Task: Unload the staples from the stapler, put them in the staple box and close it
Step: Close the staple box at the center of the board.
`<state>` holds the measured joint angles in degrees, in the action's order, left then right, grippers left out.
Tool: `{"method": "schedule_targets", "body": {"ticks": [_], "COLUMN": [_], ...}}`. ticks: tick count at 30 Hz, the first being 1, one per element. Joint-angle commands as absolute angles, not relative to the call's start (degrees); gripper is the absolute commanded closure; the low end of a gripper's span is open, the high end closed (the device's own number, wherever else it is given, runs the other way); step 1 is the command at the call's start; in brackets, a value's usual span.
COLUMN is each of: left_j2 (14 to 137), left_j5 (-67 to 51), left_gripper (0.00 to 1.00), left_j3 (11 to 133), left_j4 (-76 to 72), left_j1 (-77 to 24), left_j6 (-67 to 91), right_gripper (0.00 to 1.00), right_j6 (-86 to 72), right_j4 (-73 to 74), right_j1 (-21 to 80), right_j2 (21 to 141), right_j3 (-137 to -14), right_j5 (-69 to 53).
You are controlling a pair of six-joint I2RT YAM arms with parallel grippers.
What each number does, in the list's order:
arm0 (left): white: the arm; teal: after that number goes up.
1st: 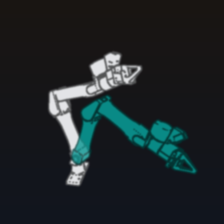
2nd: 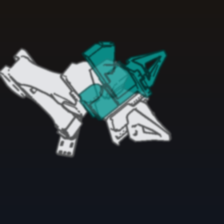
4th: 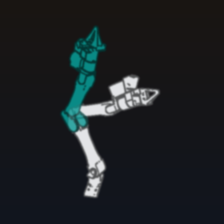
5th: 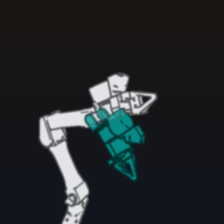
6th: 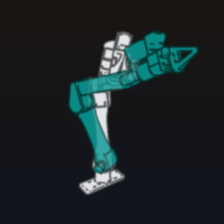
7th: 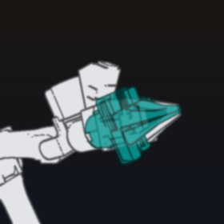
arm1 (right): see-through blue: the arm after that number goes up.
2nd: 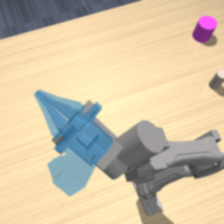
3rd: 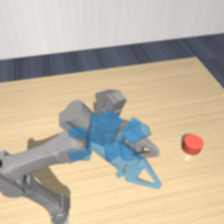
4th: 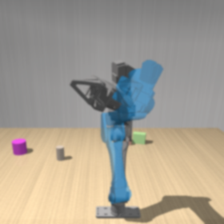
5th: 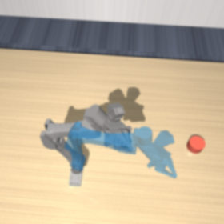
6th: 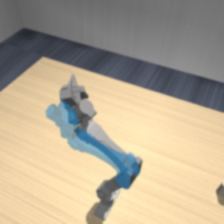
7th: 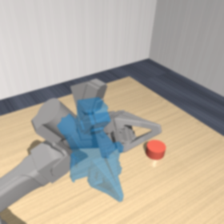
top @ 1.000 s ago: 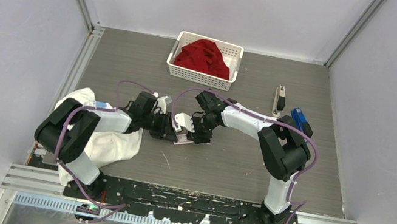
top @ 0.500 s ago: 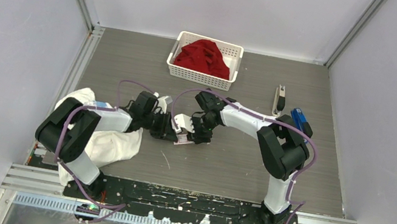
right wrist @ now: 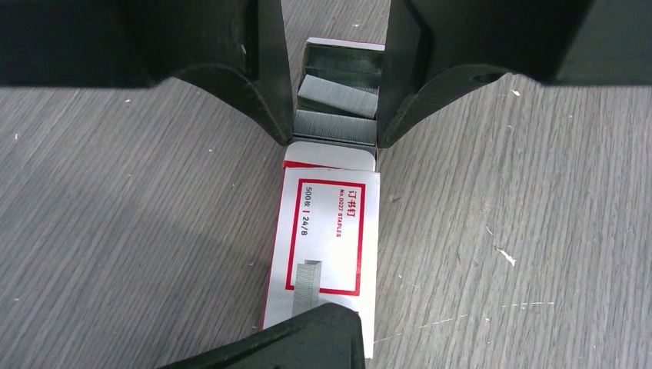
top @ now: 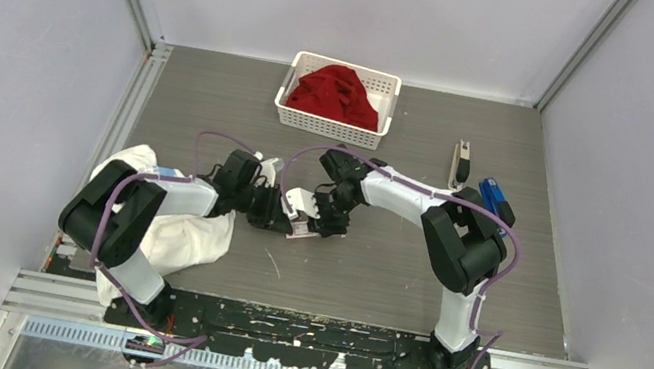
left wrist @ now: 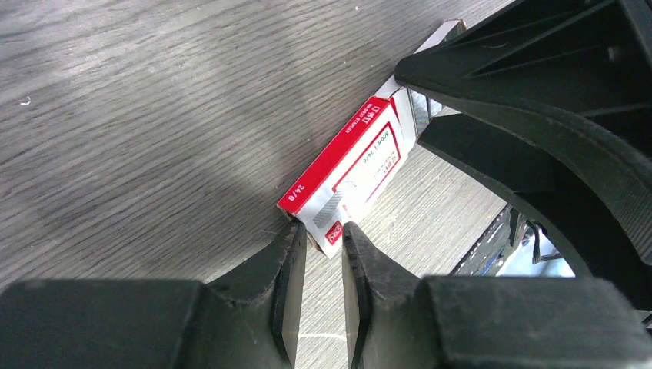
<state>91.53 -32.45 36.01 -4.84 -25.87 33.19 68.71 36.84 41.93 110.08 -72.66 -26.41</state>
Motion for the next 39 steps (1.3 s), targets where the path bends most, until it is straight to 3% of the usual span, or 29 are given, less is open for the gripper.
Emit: {"method": "schedule_targets", "body": {"ticks": [1, 39], "left_j2": [92.97, 91.58], "left_j5": [-30.92, -31.13], "left_gripper": [0.74, 0.75], "left_j3": [36.29, 35.61], "left_j4": [-0.70, 0.09], "left_j1": [-26.37, -26.35], "left_j6": [30.77, 30.15], "right_gripper": [0.64, 0.66], "right_j6": [71.51, 72.93], "right_j4": [41.63, 42.09], "right_j1": [42.45, 39.85], "right_j2": [114.51, 112.72], "right_j3": [-71.25, -70.75], "right_j5": [-21.37, -19.82]}}
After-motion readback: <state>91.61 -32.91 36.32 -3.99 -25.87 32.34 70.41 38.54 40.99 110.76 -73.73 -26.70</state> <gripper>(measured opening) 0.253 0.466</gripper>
